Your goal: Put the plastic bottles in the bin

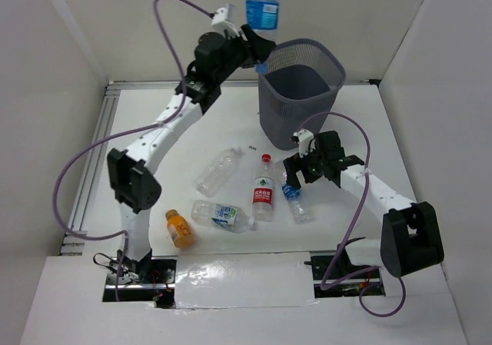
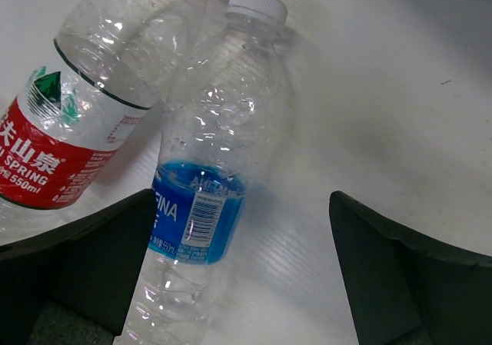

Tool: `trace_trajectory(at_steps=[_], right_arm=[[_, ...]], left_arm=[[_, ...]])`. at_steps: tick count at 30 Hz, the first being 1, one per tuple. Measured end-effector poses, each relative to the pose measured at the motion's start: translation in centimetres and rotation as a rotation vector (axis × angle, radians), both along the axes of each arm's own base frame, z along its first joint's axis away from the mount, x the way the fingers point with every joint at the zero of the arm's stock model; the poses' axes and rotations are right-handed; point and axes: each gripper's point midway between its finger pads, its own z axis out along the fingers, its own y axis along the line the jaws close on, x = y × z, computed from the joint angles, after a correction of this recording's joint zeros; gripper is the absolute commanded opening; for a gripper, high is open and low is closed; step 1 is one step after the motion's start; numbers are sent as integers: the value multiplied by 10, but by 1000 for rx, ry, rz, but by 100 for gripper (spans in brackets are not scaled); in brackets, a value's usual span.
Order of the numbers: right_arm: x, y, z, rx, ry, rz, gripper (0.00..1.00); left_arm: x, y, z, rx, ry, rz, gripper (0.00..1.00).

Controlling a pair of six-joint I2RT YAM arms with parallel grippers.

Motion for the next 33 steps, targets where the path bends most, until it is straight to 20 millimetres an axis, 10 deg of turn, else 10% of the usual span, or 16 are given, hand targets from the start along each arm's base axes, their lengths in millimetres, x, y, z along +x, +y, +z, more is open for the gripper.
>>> trace_trajectory(at_steps=[3,7,8,19,23,29,33], right_arm=[[0,-3,-3,-11,3,-12,100],[0,-6,-5,-24,3,-31,100],[1,-6,-5,-26,0,-34,100],[-6,10,-36,-67,69,-4,78],[-10,21,-42,-84,74,24,60],[-10,19,-39,-82,72,31,25],[-18,15,-15,-38,42,115,12]], left_arm=[[17,-40,-21,-8,-13,-58,24],[30,-75,-60,13,14,-65,74],[31,-81,-69,24,23,-57,100],[23,-94,-34,19,-87,-28,100],[-2,-63,-38,116,-63,3,100],[-108,42,-53,258,9,87,100],[-165,95,-112,346,87,118,100]])
